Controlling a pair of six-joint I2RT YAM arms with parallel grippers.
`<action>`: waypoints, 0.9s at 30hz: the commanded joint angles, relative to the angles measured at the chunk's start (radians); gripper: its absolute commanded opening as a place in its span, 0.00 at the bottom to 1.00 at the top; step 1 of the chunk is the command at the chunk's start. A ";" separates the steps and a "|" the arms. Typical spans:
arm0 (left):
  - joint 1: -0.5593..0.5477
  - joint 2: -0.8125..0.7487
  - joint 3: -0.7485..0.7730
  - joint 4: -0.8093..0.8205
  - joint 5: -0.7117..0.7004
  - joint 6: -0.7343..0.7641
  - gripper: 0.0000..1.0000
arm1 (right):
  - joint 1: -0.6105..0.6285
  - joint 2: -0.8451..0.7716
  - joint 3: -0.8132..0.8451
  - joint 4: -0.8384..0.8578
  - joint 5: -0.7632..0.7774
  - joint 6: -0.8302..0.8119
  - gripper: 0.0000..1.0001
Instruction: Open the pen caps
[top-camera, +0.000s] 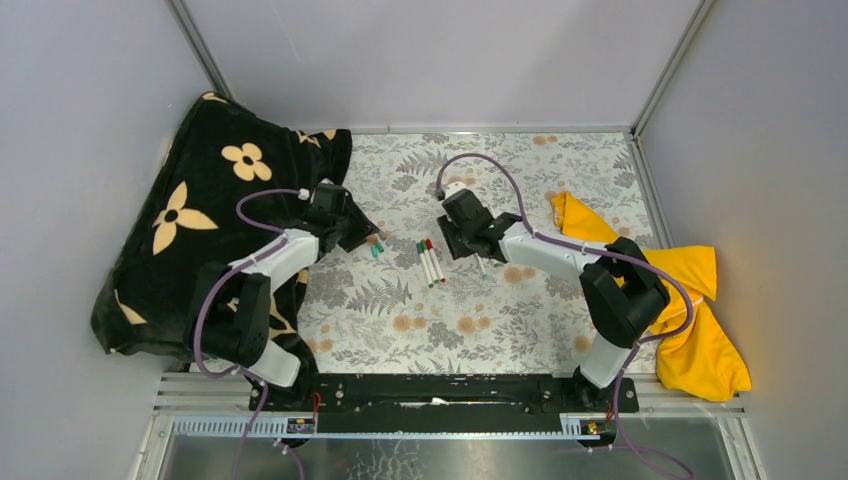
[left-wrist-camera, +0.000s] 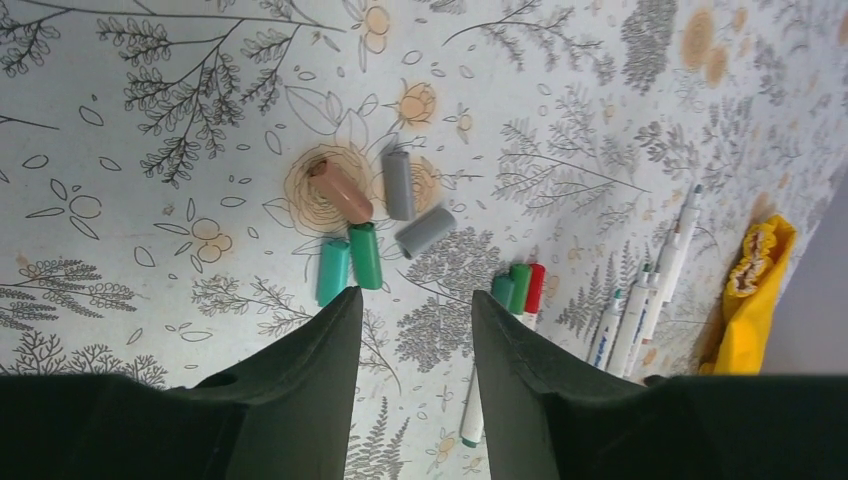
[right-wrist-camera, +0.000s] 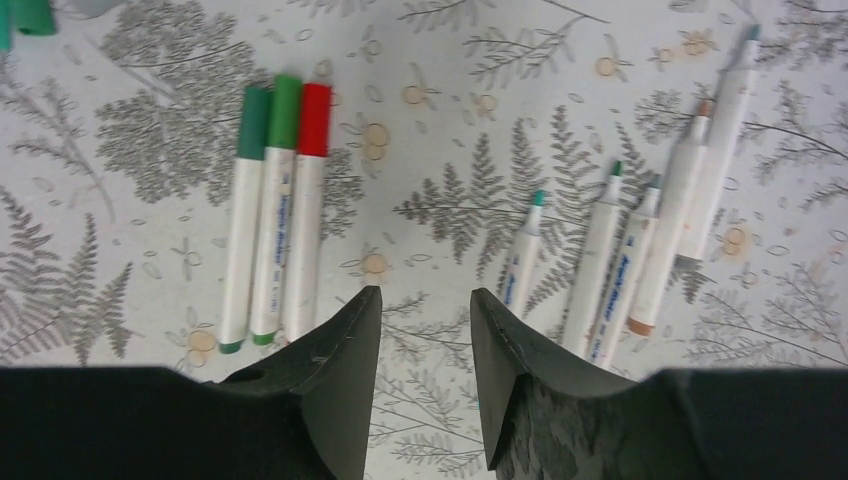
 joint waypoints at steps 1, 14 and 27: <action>-0.008 -0.054 -0.016 -0.008 -0.036 -0.002 0.51 | 0.040 0.029 0.048 0.002 -0.058 0.028 0.45; -0.009 -0.096 -0.029 -0.004 -0.021 -0.006 0.51 | 0.096 0.134 0.120 -0.023 -0.049 0.053 0.45; -0.009 -0.106 -0.033 0.004 -0.015 -0.010 0.52 | 0.106 0.208 0.145 -0.038 -0.050 0.062 0.45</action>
